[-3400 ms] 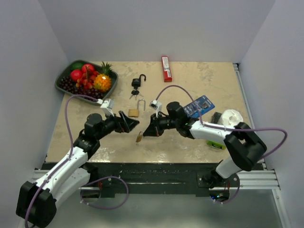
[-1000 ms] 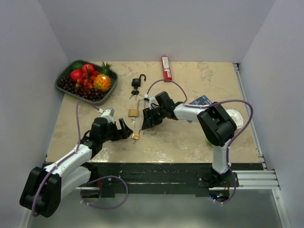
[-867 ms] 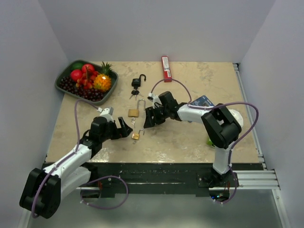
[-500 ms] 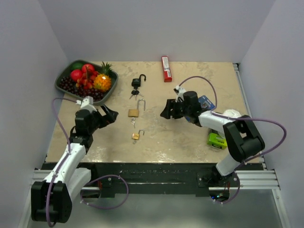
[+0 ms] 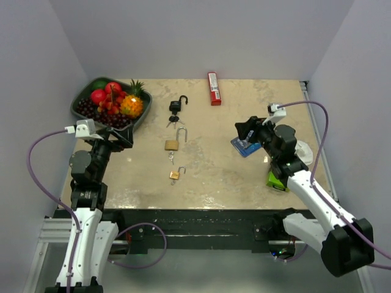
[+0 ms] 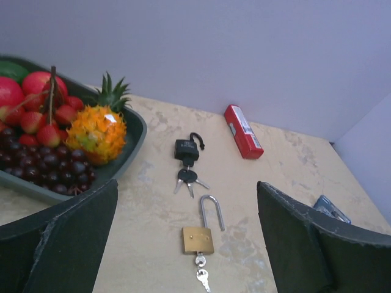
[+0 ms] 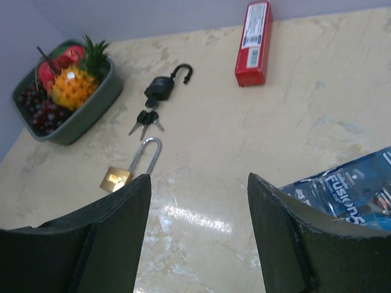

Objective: Unlock with the key

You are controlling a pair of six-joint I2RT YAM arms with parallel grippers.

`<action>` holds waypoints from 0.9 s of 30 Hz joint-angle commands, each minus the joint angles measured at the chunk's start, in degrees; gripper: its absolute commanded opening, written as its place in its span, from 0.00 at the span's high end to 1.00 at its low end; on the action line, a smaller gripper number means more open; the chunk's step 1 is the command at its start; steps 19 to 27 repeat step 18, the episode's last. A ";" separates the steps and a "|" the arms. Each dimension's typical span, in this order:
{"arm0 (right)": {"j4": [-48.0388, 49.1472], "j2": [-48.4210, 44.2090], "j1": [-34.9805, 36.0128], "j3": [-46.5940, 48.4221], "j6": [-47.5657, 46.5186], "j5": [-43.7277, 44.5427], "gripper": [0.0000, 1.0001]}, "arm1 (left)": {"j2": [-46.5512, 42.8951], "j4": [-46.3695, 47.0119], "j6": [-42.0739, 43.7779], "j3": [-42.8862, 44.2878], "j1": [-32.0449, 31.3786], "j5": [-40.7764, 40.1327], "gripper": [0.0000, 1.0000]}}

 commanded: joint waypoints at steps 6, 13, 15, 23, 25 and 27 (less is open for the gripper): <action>0.35 -5.94 0.08 -1.49 -2.42 4.69 0.32 | 1.09 -1.88 3.91 3.67 0.28 -4.47 0.00; 0.26 -7.61 0.17 -1.84 -2.42 4.69 0.32 | 0.83 -0.47 3.82 2.52 0.37 -3.50 0.01; 0.61 -8.14 0.09 -2.27 -2.69 4.60 0.32 | 0.66 -0.83 4.09 2.52 0.28 -2.19 0.01; 1.22 -8.66 0.17 -3.07 -2.78 4.51 0.32 | 0.30 -0.83 3.74 2.52 0.28 -1.92 0.01; 1.22 -8.66 0.17 -3.07 -2.78 4.51 0.32 | 0.30 -0.83 3.74 2.52 0.28 -1.92 0.01; 1.22 -8.66 0.17 -3.07 -2.78 4.51 0.32 | 0.30 -0.83 3.74 2.52 0.28 -1.92 0.01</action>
